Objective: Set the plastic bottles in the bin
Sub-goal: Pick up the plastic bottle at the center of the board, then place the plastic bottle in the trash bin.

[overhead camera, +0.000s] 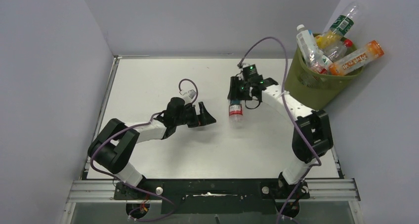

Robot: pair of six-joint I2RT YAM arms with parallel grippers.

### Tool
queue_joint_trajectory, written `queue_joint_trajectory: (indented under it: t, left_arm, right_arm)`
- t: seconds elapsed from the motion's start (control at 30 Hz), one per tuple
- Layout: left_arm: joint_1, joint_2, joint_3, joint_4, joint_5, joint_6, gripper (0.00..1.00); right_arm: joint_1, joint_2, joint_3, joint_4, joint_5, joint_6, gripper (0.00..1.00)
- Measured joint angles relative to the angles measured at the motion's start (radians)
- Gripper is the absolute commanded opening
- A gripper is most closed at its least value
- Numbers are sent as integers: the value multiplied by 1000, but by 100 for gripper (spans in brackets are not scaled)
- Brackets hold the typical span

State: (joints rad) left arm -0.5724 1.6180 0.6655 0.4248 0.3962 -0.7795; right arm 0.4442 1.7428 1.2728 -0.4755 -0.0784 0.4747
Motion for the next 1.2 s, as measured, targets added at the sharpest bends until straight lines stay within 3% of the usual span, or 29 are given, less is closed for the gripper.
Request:
queue_joint_trajectory:
  t: [0.2,0.33,0.43,0.57,0.73,0.93,1.2]
  left_arm:
    - [10,-47,10,-11,0,2,89]
    - [19,-48,10,-14,0,3,89]
    - [31,-48,10,-13,0,3,89]
    - [63,-48,10,-6,55,6,89]
    - [103,-37,10,51,114,-1,89]
    - [116,89,66,127,162,-32,89]
    - [111,294,283,249,213,-127,89]
  right_arm:
    - [-134,-168,311,-89,81,-92,46]
    - [-294,-260,556,-88,108,-133,48]
    - [-442,-312,637,-46,131,-146,49]
    - [-641,-335,661,26,145,-147,49]
    - [-793,-266,667,63,138,-122,49]
    - [-865,-180,651,113,138,-68,49]
    - [-875,-131,624,200,156,-21,52]
